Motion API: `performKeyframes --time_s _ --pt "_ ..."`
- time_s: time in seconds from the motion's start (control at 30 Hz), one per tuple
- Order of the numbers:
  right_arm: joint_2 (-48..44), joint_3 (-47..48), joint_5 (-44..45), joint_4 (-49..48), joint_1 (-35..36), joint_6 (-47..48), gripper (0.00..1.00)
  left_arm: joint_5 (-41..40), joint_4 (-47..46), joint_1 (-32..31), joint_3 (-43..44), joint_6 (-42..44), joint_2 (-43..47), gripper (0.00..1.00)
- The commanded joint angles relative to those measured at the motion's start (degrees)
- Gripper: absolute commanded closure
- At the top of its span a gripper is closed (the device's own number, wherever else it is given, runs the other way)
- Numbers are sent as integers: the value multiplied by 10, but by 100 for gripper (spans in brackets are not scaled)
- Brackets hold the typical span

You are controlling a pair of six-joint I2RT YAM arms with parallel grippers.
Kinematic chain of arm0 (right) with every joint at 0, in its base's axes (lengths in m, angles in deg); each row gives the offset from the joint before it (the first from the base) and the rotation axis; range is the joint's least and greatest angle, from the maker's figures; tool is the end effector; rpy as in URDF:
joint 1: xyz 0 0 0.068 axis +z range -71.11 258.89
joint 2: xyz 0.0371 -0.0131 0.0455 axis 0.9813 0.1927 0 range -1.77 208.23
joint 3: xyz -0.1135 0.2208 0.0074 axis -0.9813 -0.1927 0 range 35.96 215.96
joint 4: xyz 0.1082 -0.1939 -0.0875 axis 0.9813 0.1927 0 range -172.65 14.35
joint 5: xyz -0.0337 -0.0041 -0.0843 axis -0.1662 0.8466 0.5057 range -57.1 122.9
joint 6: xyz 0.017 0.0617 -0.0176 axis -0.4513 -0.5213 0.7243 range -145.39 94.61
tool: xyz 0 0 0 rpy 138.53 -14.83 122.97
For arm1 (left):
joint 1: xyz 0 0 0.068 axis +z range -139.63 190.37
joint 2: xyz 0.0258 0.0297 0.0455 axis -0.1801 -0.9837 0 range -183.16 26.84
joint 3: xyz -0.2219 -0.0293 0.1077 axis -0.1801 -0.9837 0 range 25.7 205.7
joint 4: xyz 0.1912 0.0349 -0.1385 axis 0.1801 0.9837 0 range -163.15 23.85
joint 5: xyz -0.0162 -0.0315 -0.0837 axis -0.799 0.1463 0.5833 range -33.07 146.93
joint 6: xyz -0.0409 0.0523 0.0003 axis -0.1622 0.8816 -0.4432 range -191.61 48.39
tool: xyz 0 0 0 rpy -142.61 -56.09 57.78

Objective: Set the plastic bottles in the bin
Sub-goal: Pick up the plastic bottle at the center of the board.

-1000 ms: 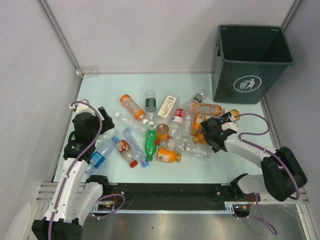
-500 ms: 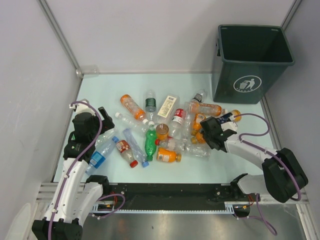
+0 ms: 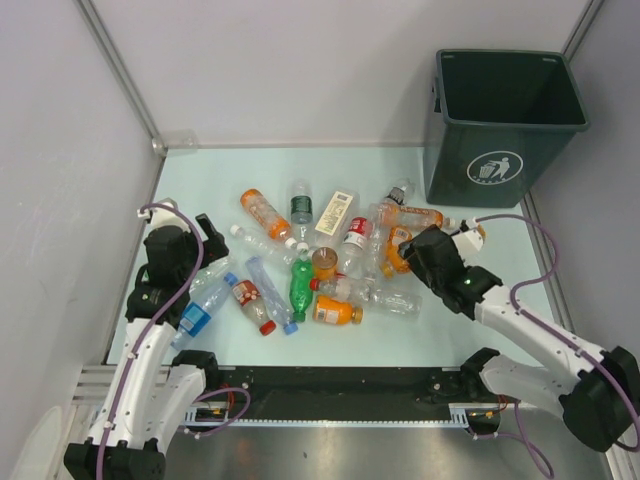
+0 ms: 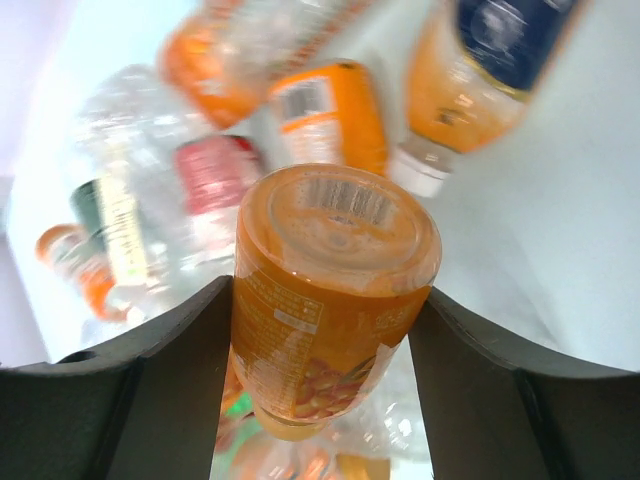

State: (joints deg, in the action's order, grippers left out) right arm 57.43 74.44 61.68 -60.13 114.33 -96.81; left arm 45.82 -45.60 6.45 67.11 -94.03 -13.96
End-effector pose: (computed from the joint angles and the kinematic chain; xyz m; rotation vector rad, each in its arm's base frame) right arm 0.1880 0.1028 0.2143 0.9269 2.0507 0.4347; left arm 0.1714 -0.0017 0.2749 -0.4456 1.9832 -0.0915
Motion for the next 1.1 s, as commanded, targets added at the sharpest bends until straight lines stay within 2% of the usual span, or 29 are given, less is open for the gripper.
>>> performKeyframes --time_s 0.0,0.2,0.23,0.37,0.57,0.6,0.73,0.87,1.0,1.07 --pt "-51 77 9 10 5 144 75 18 -18 6 9 8 15 0" --pt "-72 212 11 -26 -5 336 71 36 -29 6 2 8 28 0" --pt "-70 231 13 -49 -10 382 71 36 -30 6 1 8 31 0" --pt "-45 314 16 -138 -61 465 69 42 -35 6 -3 9 37 0" --pt "47 411 -31 -236 -183 513 64 72 -48 6 -7 11 34 0" --pt "62 432 -30 -245 -199 514 59 75 -47 6 -5 10 32 0" --pt "129 472 -33 -317 -252 535 52 79 -44 6 -2 6 24 0" --pt "256 577 -63 -293 -329 518 53 84 -48 6 -2 5 14 0" --pt "355 668 -87 -266 -350 521 54 81 -53 6 0 4 5 0" --pt "384 707 -100 -255 -365 530 49 80 -57 6 -1 5 4 0"
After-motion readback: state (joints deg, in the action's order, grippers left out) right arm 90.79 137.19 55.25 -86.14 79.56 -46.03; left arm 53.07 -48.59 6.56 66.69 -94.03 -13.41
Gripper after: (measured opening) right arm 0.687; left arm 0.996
